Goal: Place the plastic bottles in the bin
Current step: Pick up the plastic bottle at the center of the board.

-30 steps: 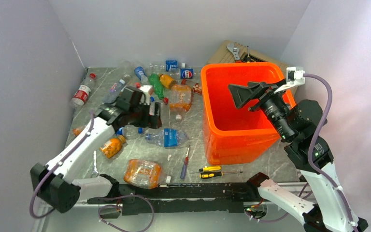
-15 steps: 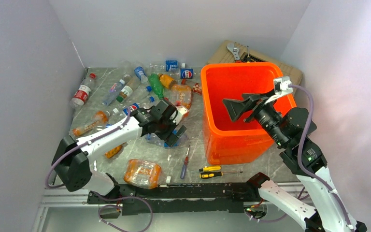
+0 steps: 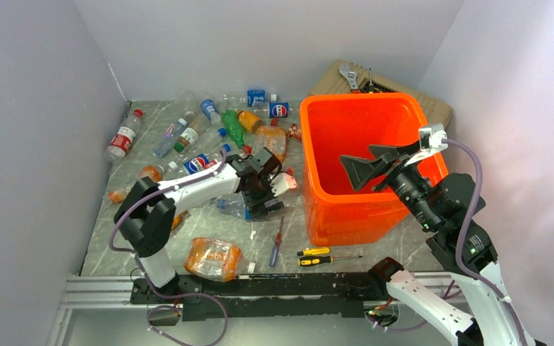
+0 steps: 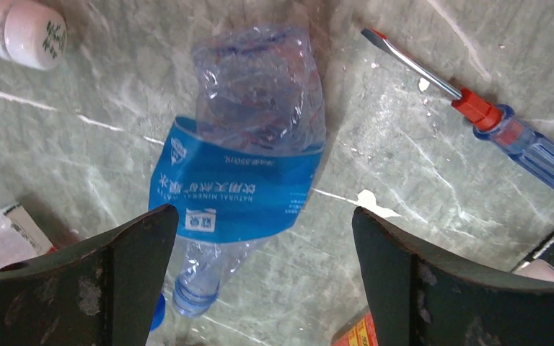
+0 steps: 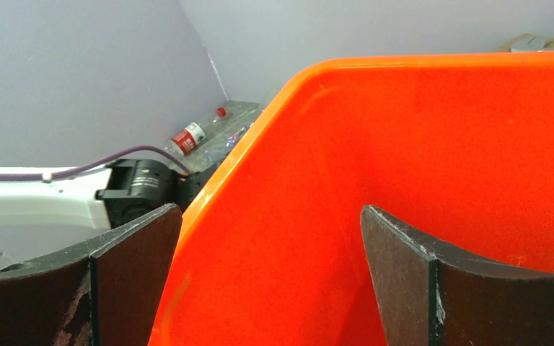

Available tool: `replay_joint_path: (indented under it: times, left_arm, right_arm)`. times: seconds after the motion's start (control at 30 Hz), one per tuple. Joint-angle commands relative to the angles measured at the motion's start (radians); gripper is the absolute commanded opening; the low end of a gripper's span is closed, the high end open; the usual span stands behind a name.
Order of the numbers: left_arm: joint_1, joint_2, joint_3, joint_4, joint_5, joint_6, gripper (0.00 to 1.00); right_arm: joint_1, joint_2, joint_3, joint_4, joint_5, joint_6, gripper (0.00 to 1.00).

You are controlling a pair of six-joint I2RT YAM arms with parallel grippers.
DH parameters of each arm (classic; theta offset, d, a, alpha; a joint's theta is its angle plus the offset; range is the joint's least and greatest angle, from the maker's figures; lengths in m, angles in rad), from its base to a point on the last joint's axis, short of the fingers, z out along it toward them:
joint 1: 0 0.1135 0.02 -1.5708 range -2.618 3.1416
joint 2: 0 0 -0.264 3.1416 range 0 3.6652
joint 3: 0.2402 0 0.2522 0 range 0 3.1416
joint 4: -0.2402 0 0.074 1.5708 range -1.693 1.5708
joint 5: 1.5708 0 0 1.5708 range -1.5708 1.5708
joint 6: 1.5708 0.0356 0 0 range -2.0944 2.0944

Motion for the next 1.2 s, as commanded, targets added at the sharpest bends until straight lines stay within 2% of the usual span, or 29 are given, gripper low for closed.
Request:
replay_joint_path:
  times: [0.0, 0.13, 0.33, 0.5, 0.6, 0.67, 0.77, 1.03, 1.17]
  left_arm:
    - [-0.001, 0.056, 0.071, 0.002, 0.043, 0.083, 0.97]
    - [-0.003, 0.117, 0.104, -0.006, 0.045, 0.089, 0.95]
    - [-0.005, 0.161, 0.072, 0.074, 0.008, 0.079, 0.94]
    - [-0.005, 0.185, 0.08, 0.092, -0.053, 0.058, 0.85]
    - [-0.005, 0.168, 0.075, 0.11, -0.077, 0.047, 0.74]
    - [-0.005, 0.149, 0.07, 0.12, -0.078, 0.038, 0.62]
    - [-0.004, 0.104, 0.069, 0.132, -0.153, 0.024, 0.46]
    - [-0.008, -0.126, 0.1, 0.153, -0.271, -0.009, 0.18]
    - [-0.011, -0.26, 0.129, 0.167, -0.312, -0.039, 0.07]
  right_arm:
    - [-0.002, -0.025, -0.004, 0.019, -0.005, -0.015, 1.0]
    - [-0.001, -0.027, 0.001, 0.015, -0.013, -0.013, 1.0]
    - [-0.001, -0.043, -0.007, 0.017, -0.005, -0.014, 1.0]
    - [-0.001, -0.046, -0.006, 0.008, 0.002, -0.014, 1.0]
    - [-0.001, -0.048, -0.011, 0.009, 0.006, -0.011, 1.0]
    - [-0.001, -0.046, -0.012, 0.009, 0.006, -0.008, 1.0]
    - [-0.001, -0.038, -0.004, 0.009, 0.006, -0.008, 1.0]
    - [-0.001, 0.01, 0.076, 0.008, -0.004, -0.008, 1.0]
    - [-0.001, 0.041, 0.13, 0.025, -0.035, -0.001, 1.0]
